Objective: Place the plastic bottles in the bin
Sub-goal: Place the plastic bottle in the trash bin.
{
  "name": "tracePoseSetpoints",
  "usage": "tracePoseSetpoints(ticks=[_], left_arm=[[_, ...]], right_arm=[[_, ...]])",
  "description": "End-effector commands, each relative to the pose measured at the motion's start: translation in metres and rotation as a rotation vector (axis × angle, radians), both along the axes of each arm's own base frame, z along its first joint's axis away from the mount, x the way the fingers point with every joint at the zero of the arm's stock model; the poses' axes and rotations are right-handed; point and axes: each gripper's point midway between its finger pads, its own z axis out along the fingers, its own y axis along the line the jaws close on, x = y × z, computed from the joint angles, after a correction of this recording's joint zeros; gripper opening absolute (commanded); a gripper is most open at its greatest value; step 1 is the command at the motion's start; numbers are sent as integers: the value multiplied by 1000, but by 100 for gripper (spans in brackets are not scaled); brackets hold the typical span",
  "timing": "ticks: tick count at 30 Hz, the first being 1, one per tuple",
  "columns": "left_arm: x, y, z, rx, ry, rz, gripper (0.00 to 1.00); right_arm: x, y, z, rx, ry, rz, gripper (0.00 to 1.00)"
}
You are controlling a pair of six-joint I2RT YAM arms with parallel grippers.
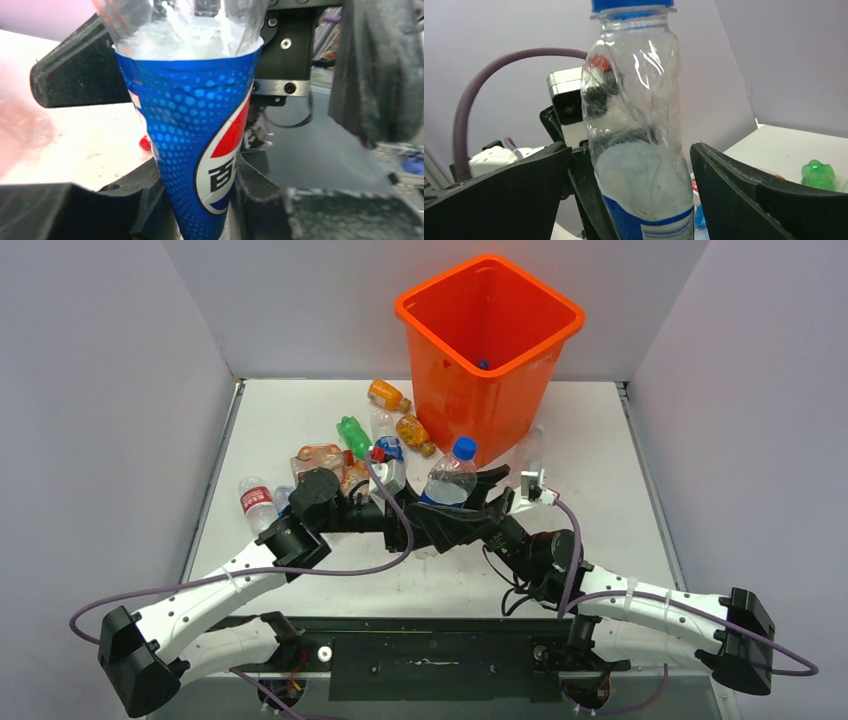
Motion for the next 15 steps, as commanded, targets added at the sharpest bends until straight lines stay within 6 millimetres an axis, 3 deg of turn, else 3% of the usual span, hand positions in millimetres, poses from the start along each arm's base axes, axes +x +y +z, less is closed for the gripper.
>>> tracePoseSetpoints(ticks=[1, 6, 10, 15], left_arm=[[6, 11, -2, -3, -155, 96, 13], [24, 28, -15, 12, -241, 254, 7], [30, 36, -21, 27, -291, 318, 6], [31, 38, -22, 28, -305, 325, 6]], right_arm=[[1, -2, 19, -59, 11, -19, 99], [3, -15, 28, -226, 12, -80, 90], [6, -28, 41, -338, 21, -133, 90], [19, -27, 42, -483, 68, -189, 97]])
